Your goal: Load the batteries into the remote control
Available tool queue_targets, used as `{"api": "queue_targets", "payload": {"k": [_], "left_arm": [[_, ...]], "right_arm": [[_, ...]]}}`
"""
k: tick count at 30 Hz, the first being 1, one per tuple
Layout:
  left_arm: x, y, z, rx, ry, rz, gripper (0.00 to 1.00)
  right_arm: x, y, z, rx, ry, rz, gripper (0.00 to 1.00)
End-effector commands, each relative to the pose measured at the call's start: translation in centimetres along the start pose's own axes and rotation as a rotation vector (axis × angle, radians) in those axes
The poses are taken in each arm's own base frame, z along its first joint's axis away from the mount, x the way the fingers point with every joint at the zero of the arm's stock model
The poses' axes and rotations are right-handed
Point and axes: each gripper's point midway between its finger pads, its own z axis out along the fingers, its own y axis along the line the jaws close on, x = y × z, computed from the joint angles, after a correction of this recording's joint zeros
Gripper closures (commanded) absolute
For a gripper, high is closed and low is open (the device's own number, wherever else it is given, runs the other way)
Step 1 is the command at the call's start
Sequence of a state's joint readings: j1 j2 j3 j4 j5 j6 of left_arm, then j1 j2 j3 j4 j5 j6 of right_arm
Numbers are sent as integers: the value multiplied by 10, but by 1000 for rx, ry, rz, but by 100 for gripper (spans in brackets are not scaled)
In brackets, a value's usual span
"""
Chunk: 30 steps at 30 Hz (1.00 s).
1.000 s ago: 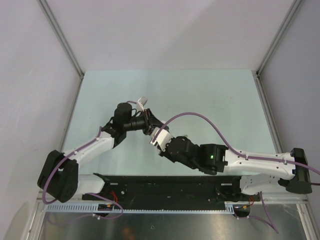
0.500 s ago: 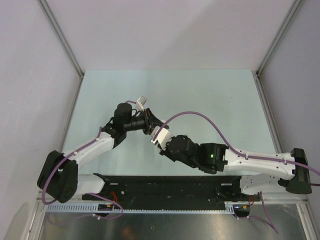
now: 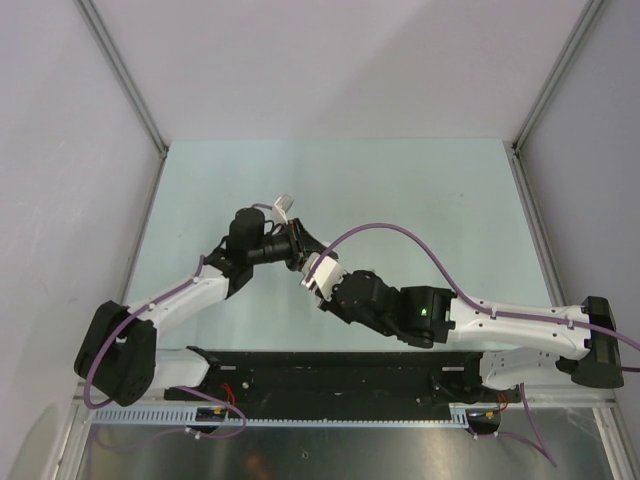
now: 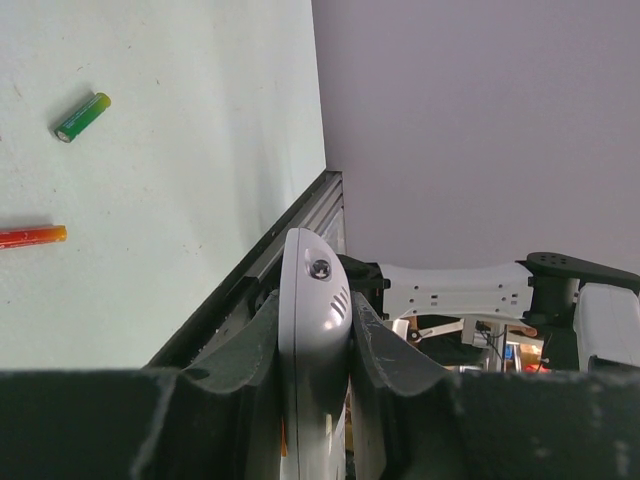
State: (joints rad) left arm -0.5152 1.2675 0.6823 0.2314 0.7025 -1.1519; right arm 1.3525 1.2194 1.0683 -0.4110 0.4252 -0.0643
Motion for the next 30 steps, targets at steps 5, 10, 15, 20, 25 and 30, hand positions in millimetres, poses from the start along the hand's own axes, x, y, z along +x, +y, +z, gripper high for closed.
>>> {"api": "queue_targets", "payload": {"k": [5,10,15,20,25,30], "left_arm": [[29,-18,-6,62,117,24,100],[26,-21,-5,66,108,34,100],[25,-21,-5,65,107,33,100],[25,-24,-6,71,106,30,100],[21,-29,-7,79,95,35,100],[16,-35,-7,90,87,43,100]], "right_arm": [[-28,-32,-10,120,-85,30,100],[-28,-33,-14,126,-84,38,100],[-27,-33,-15,123,-82,38,100],[-27,-30,-15,117,-84,35,100],[-26,-26,-16,107,-80,27,100],[-26,-24,-17,102,-78,26,100]]}}
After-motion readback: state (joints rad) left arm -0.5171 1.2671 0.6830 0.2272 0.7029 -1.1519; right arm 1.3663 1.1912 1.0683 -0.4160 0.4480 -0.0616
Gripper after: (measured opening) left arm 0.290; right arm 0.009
